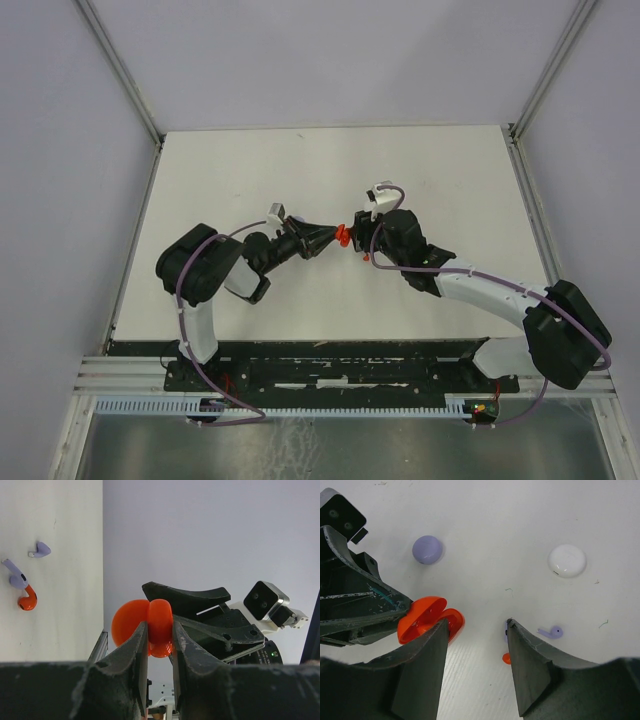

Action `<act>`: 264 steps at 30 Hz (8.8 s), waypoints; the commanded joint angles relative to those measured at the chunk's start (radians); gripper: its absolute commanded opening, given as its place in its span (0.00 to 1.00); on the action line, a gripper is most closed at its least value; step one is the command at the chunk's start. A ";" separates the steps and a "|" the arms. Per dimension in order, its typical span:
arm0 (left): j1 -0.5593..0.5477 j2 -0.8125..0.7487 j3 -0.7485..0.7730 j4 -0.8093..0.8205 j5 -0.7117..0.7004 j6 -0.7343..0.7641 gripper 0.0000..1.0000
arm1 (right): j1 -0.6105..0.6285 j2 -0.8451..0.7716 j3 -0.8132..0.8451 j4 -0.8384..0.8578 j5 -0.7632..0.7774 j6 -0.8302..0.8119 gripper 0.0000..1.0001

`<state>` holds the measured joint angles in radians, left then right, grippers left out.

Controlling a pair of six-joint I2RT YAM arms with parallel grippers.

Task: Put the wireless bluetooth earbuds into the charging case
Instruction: Adjust the earbud with the charging case, then move the earbud to the center of the board, then pick up the earbud from the center of the board.

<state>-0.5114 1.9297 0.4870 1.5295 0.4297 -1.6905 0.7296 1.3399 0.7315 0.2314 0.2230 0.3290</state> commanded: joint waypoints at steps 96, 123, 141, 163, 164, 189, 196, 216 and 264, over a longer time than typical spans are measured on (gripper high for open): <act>0.187 -0.133 -0.172 0.200 0.003 0.005 0.03 | 0.032 0.543 0.542 -0.744 0.281 0.016 1.00; 0.315 -0.196 -0.249 0.201 0.051 -0.004 0.03 | 0.113 0.593 0.620 -0.749 0.282 0.001 1.00; 0.343 -0.199 -0.260 0.200 0.063 -0.001 0.03 | 0.126 0.576 0.603 -0.717 0.277 -0.023 0.99; 0.356 -0.191 -0.261 0.200 0.070 0.002 0.03 | 0.146 0.610 0.628 -0.727 0.249 -0.054 1.00; 0.356 -0.191 -0.262 0.200 0.070 0.002 0.03 | 0.146 0.608 0.628 -0.729 0.249 -0.055 1.00; 0.366 -0.185 -0.258 0.200 0.076 0.000 0.03 | 0.146 0.587 0.597 -0.768 0.223 -0.061 0.99; 0.367 -0.180 -0.254 0.201 0.076 0.000 0.03 | 0.146 0.586 0.590 -0.777 0.221 -0.061 1.00; 0.375 -0.171 -0.251 0.200 0.082 0.002 0.03 | 0.146 0.550 0.544 -0.709 0.105 -0.012 0.91; 0.402 -0.181 -0.266 0.200 0.101 0.003 0.03 | 0.074 0.564 0.499 -0.629 -0.013 0.113 0.34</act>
<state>-0.1173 1.7580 0.2222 1.5295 0.5087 -1.6897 0.8158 1.9270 1.2465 -0.3950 0.2054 0.4335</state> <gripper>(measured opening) 0.283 0.334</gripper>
